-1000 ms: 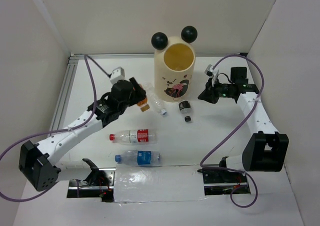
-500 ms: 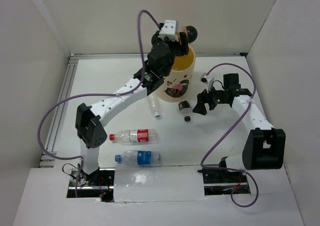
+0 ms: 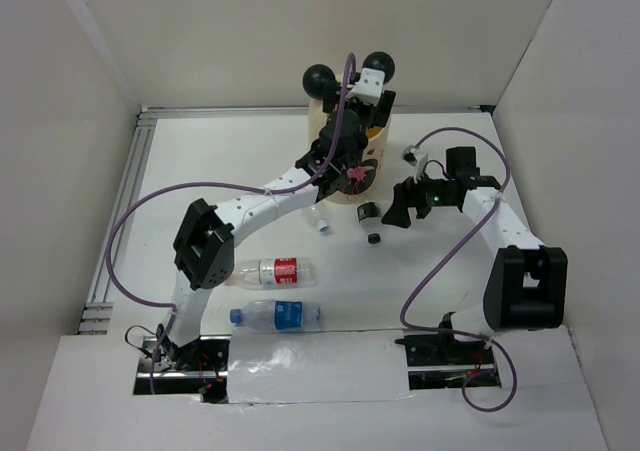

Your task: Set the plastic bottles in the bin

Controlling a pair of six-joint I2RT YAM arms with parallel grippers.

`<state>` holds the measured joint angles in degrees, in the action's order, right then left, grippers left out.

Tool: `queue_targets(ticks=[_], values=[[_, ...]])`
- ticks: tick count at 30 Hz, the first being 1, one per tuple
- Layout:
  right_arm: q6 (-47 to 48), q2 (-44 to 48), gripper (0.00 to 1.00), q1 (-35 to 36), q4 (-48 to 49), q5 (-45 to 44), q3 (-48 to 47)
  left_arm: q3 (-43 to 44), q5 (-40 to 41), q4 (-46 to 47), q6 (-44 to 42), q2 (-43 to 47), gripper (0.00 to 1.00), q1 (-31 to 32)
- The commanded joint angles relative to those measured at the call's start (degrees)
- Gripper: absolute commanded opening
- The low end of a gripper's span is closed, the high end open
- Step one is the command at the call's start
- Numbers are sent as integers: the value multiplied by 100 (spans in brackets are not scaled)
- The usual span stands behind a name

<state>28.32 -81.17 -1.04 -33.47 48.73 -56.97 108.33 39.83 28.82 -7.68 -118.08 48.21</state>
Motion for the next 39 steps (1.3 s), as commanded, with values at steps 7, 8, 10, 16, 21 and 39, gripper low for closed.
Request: queue_targets(ticks=[7, 8, 10, 16, 21, 39], values=[[-1898, -93, 95, 823, 1500, -1144, 343, 216, 331, 616, -584, 495, 100, 389], [-2222, -40, 98, 946, 1876, -1425, 545, 101, 402, 529, -655, 662, 100, 487], [-2409, -40, 98, 1289, 2090, -2058, 617, -609, 507, 266, -560, 1434, 100, 680], [-3270, -365, 100, 1563, 3073, -3332, 932, -3473, 1008, -2570, 2065, 4146, 100, 1068], [-3543, -759, 100, 1624, 3540, -3819, 1056, -5310, 1001, -4855, 4203, 5671, 100, 1375], [-791, 599, 25, 1256, 1447, -1439, 873, -6342, -3305, -4710, 2685, 6018, 100, 1973]])
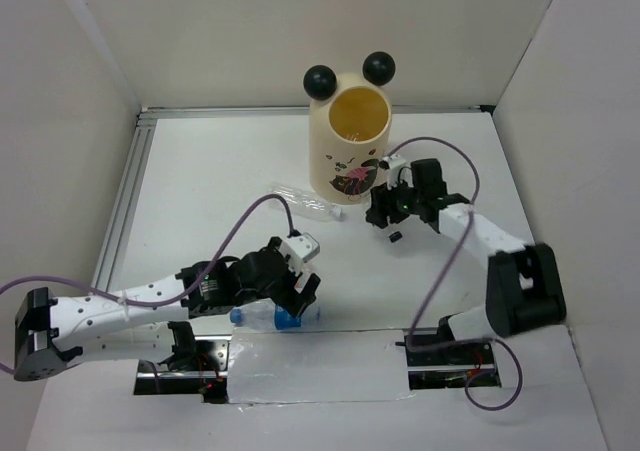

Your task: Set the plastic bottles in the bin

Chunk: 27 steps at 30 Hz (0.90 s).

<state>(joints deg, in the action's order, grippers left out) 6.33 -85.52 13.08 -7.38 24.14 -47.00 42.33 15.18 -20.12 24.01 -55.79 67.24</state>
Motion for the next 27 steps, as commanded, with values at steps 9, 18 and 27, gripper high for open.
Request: queue_targets(ticks=[9, 18, 27], values=[[3799, 2610, 8, -1018, -2273, 4678, -1337, 1023, -1438, -229, -2074, -1355, 100, 315], [4551, 284, 20, -623, -1538, 5600, -3822, 1155, -1650, -510, -2454, -1338, 100, 316], [5827, -1484, 28, -350, -1987, 5874, -5757, 1103, -1703, -984, -2392, -1285, 100, 430]])
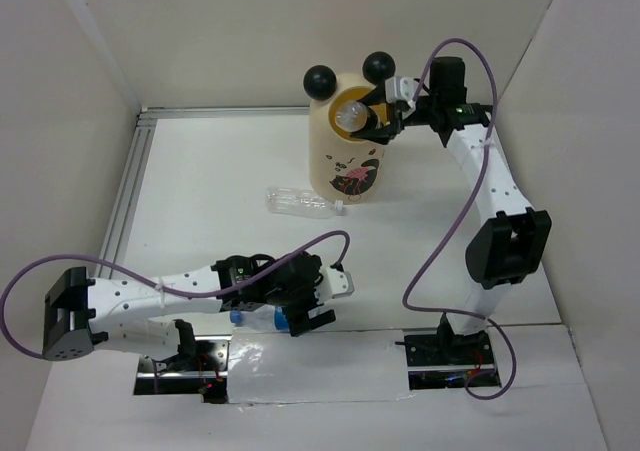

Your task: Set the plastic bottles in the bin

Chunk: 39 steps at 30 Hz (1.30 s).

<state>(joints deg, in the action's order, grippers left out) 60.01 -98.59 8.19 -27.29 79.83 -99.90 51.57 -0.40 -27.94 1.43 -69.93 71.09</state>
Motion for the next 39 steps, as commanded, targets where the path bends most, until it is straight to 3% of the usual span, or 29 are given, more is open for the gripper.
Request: queue_targets(ticks=[1, 3, 6, 7, 16, 26, 29, 33, 34, 35, 39], values=[[459, -248, 28, 192, 4, 305, -521, 178, -144, -203, -134, 129, 100, 45], [564, -441, 33, 192, 65, 305, -574, 117, -92, -264, -82, 129, 100, 98], [818, -713, 63, 245, -65, 253, -575, 55, -39, -264, -82, 76, 100, 150], [872, -767, 100, 245, -118, 200, -575, 55, -39, -264, -82, 76, 100, 151], [925, -645, 100, -142, -830, 454, -1145, 2, 268, -264, -337, -652, 100, 212], [863, -170, 100, -906, -1234, 937, -1092, 353, 698, -194, -450, -1637, 100, 212], [863, 5, 100, -1187, -1498, 1210, -1146, 354, 926, -299, -451, -1927, 95, 212], [863, 365, 100, -1556, -1604, 1280, -560, 293, 1086, -230, -328, -2174, 73, 212], [863, 453, 100, -1557, -1604, 1280, -427, 292, 1086, -229, -276, -2252, 56, 265], [863, 541, 100, -1653, -1604, 1280, -304, 388, 1086, -229, -205, -2253, 46, 265], [750, 1007, 100, -1855, -1604, 1280, 242, 1064, 781, -370, -143, -1842, 21, 554]])
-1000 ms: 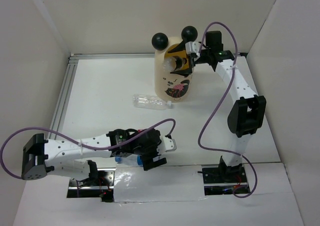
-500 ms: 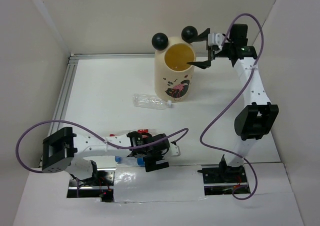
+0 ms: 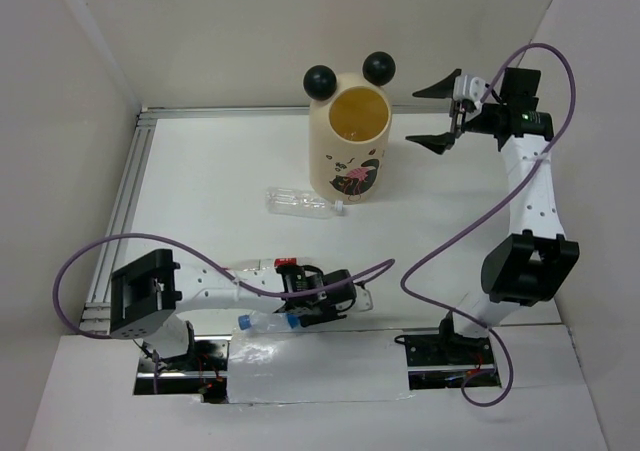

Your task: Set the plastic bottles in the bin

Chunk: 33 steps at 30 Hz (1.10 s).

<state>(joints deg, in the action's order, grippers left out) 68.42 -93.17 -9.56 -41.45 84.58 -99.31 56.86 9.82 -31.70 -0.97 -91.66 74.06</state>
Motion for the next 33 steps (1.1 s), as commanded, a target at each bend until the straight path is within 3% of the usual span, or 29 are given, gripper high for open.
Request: queue_targets(ticks=[1, 4, 6, 7, 9, 12, 14, 15, 16, 17, 18, 20, 22, 28, 30, 31, 32, 33], values=[[-153, 518, 100, -133, -257, 806, 332, 1024, -383, -81, 149, 437, 18, 258], [-154, 650, 99, -274, -643, 395, 569, 1870, -867, -196, 98, 736, 15, 258], [-363, 720, 100, -327, -645, -290, 798, 2565, -772, -57, -34, 790, 10, 258], [-930, 782, 100, -388, -462, -580, 938, 2741, -502, 84, -104, 877, 10, 258], [-963, 782, 100, -388, -643, -1334, 1246, 3172, -315, 426, -385, 947, 10, 66], [-613, 888, 98, -441, -1100, -1925, 1624, 3384, -507, 1690, -579, 1079, 10, -698], [-174, 966, 79, -441, -1312, -1980, 1992, 3384, -900, 3038, -649, 1080, 10, -1364], [-171, 1063, 44, -493, -1313, -1980, 2142, 3384, -1025, 3456, -711, 1019, 10, -1568], [-171, 1124, 26, -494, -1313, -1980, 2291, 3463, -1157, 3843, -711, 809, 10, -1762], [98, 1256, 0, -494, -1313, -1980, 2589, 3463, -1419, 4239, -833, 668, 10, -2103], [101, 1344, 0, -494, -1313, -1919, 2740, 3655, -1422, 4965, -834, 510, 7, -2228], [223, 1511, 2, -494, -1260, -1866, 2995, 3954, -1710, 5401, -755, -85, 7, -2622], [347, 1748, 13, -494, -1260, -1814, 3329, 4436, -1799, 5866, -650, -456, 7, -2791], [576, 1916, 17, -494, -1488, -1647, 3743, 5597, -1589, 6176, -650, -1643, 5, -3020], [707, 1916, 19, -494, -1611, -1646, 3795, 5599, -1248, 6324, -851, -1794, 5, -3020], [707, 1916, 26, -494, -1612, -1646, 3796, 5469, -1246, 6421, -1017, -1794, 6, -3020], [760, 1916, 37, -494, -1664, -1594, 3796, 5467, -1098, 6501, -1115, -1960, 6, -3020], [821, 1916, 53, -494, -1778, -1593, 3857, 5380, -975, 6554, -1177, -2013, 12, -3020]])
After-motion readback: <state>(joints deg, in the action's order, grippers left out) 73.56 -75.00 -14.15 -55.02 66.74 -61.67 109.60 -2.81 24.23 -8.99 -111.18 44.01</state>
